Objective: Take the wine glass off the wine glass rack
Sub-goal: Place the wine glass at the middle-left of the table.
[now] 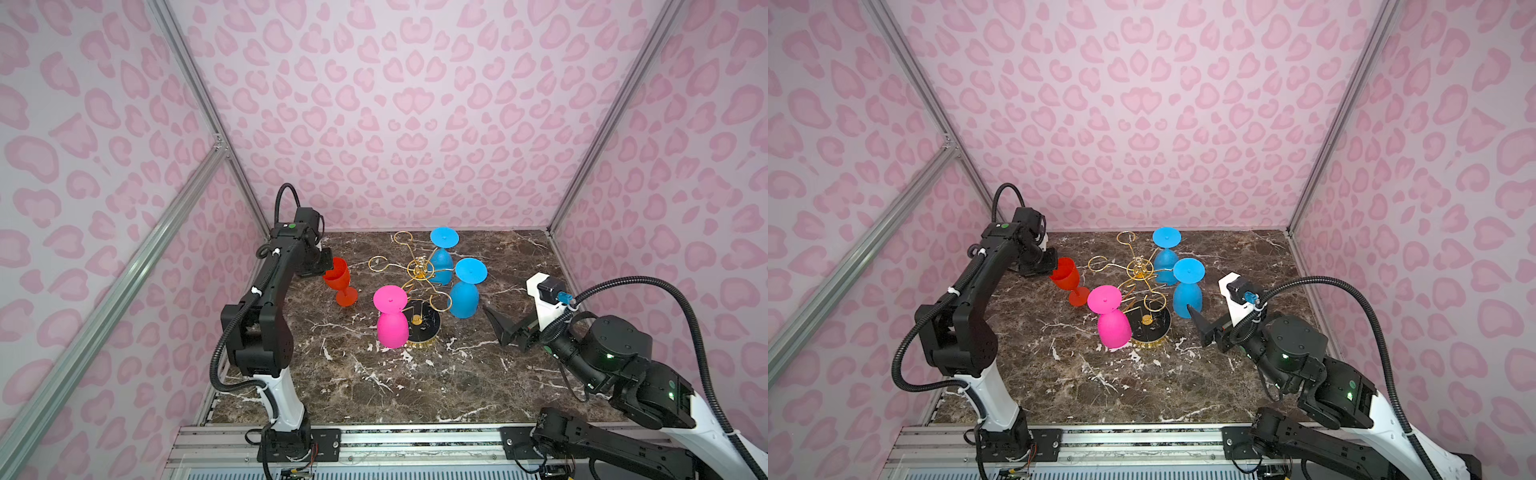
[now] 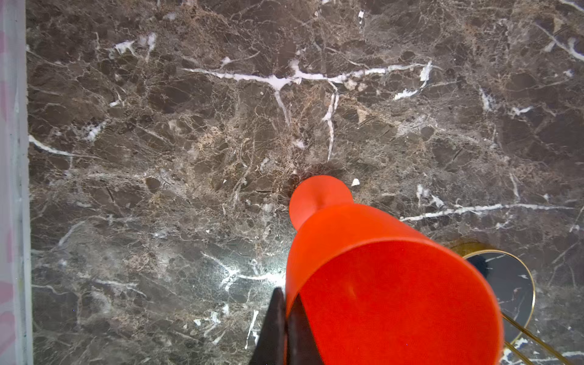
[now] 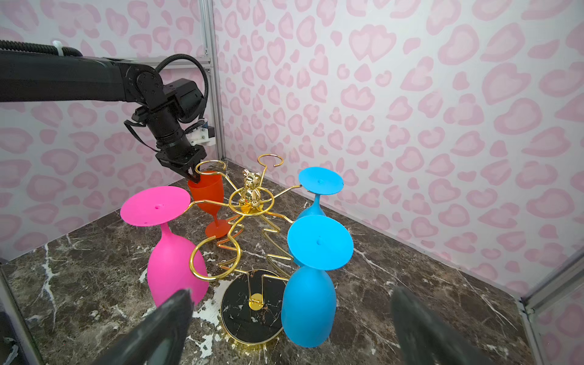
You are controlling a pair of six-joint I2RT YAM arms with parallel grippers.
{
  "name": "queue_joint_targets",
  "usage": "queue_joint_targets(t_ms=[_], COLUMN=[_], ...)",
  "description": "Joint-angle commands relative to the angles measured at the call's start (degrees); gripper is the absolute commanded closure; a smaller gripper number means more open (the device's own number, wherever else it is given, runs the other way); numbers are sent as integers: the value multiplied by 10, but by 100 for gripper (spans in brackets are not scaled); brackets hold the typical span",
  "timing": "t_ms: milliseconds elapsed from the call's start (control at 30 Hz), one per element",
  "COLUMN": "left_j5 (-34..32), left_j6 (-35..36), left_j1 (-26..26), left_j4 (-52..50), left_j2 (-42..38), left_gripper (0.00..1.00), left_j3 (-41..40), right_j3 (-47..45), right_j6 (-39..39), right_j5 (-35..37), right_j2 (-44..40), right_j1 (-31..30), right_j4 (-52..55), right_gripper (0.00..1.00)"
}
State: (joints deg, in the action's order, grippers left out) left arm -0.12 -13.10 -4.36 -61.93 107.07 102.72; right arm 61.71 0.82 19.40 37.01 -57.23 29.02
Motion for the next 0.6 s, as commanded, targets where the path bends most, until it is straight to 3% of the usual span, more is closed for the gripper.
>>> queue_joint_targets(t_ms=[0,567], left_j5=[-23,-55], left_j6=[14,23], left_j1=[-5,-29], left_j4=[-25,-35], left_j2=[9,38], left_gripper=[97,97], left_j3=[19,40], right_j3=[2,-1], right_j6=[-12,-20], right_j5=[-35,-87], right_j2=[2,9], right_j1=[12,59], right_j4=[-3,-2], right_gripper=[0,0])
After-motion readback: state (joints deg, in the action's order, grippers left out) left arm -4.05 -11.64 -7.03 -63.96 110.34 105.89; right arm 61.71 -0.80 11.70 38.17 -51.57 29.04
